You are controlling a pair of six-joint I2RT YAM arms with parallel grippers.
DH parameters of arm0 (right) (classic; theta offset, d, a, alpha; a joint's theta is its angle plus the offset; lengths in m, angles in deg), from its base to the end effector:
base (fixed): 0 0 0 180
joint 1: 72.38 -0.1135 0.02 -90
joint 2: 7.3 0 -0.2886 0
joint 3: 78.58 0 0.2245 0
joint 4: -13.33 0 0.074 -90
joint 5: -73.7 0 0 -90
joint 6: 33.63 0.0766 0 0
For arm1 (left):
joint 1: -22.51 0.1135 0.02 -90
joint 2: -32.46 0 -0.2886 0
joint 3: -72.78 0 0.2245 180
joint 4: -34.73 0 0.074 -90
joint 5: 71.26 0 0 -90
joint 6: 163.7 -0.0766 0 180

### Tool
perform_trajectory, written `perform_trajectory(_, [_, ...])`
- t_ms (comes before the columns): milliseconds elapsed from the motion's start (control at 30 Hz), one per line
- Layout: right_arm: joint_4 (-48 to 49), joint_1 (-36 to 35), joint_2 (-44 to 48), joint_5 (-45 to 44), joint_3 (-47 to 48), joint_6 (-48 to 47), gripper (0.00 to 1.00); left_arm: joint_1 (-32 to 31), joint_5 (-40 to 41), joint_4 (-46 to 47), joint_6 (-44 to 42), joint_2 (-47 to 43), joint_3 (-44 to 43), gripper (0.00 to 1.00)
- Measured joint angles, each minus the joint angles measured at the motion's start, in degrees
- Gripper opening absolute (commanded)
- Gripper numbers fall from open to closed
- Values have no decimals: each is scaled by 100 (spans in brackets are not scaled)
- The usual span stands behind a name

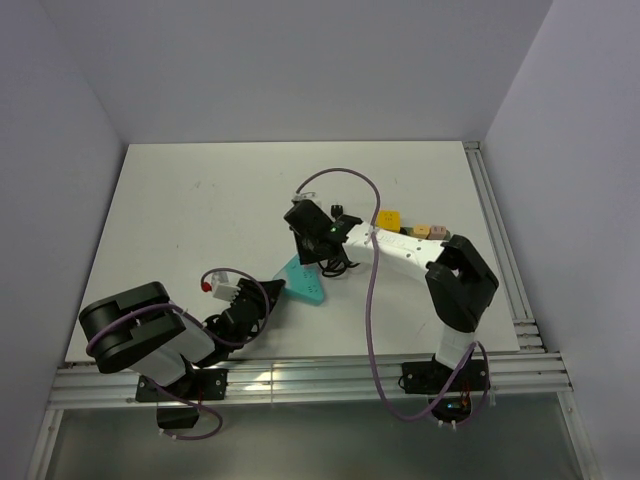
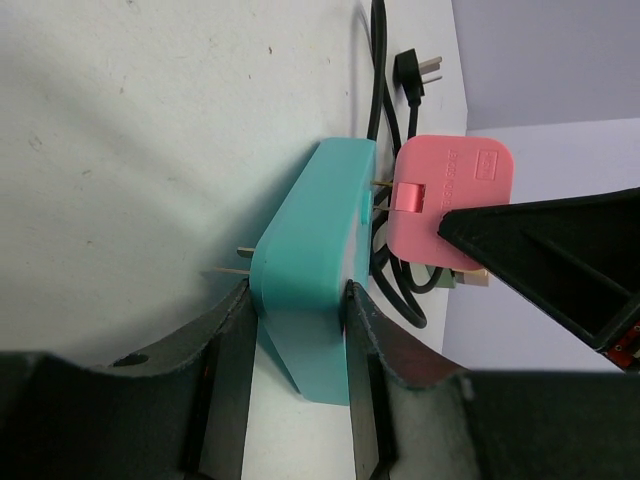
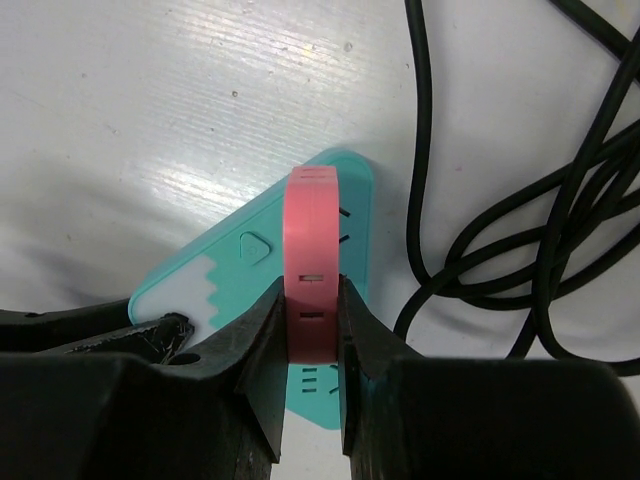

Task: Insert the plug
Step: Insert the plug into the socket.

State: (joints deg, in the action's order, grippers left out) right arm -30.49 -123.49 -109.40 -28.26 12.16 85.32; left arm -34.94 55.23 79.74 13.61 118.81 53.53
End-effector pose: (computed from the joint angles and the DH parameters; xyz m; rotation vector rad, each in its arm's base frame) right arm 0.2545 0.2902 0.2292 -0.4046 2.4983 0.3073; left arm 0.1539 -0.1564 0.1437 -0.9374 1.8049 -1.0761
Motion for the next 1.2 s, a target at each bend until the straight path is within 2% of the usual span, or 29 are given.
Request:
perform_trajectory(467, [715,492,59,1388,-308,-31,0,26,144,-164,4,-138,33,0])
perform_trajectory(833, [577,308,-20,977,-173,-13,0,26,144,-197,31,-146,42,0])
perform_trajectory(1000, [693,380,52,1080,-310,7,0,26,138,-363,22,-299,42,0])
perform_trajectory(1200, [1167,852,109,2140,-634,-13,0,26,149,-632,7,-527,42,0])
